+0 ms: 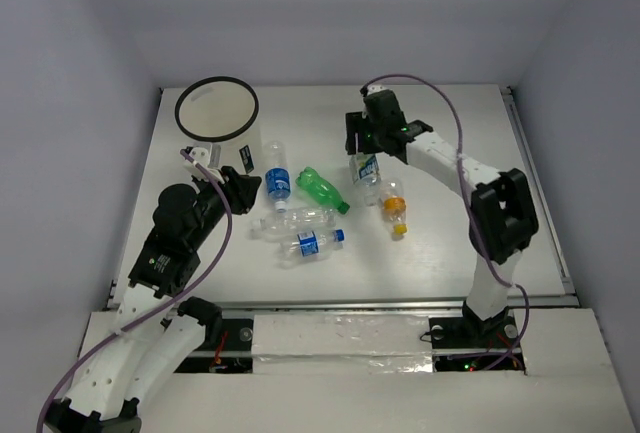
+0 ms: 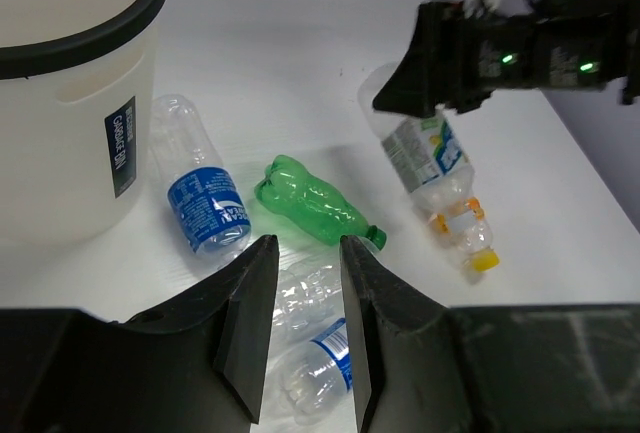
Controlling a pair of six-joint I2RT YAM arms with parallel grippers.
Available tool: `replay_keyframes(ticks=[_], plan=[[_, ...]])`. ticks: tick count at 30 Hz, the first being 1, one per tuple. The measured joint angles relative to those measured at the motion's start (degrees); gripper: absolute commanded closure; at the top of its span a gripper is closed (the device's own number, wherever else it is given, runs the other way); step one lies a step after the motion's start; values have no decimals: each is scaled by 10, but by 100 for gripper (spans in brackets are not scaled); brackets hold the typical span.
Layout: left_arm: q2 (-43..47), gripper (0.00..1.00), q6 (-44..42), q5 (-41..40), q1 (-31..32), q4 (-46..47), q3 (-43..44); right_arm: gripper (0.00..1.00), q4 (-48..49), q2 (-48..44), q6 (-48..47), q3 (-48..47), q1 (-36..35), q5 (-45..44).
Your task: Put the plastic bottles in the bin
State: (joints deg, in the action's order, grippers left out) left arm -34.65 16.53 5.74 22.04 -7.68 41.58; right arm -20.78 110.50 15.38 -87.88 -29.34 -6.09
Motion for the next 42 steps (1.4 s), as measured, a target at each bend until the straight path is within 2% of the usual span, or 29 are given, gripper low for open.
replay_keyframes(ticks=[4, 7, 13, 19, 23, 27, 36, 39, 42], plan=[[1, 72, 0, -7, 0, -1, 0, 52, 3, -98, 3, -5, 0, 5], [3, 75, 1, -22, 0, -5, 0, 52, 18, -149, 16, -45, -7, 21], [38, 78, 5, -97, -9, -23, 0, 52, 122, -149, 88, -165, -38, 66], [112, 77, 19, -190, -16, -29, 0, 51, 263, -47, 187, -291, -73, 61], [130, 77, 28, -218, -21, -28, 0, 51, 304, 81, 225, -433, -102, 22], [130, 78, 32, -230, -27, -34, 0, 51, 329, 216, 226, -585, -137, -27], [137, 77, 35, -231, -39, -33, 0, 50, 391, 323, 166, -606, -188, -99], [134, 75, 35, -224, -42, -33, 0, 46, 402, 336, 140, -606, -188, -112], [129, 71, 35, -215, -43, -33, 0, 35, 411, 340, 106, -606, -187, -118]])
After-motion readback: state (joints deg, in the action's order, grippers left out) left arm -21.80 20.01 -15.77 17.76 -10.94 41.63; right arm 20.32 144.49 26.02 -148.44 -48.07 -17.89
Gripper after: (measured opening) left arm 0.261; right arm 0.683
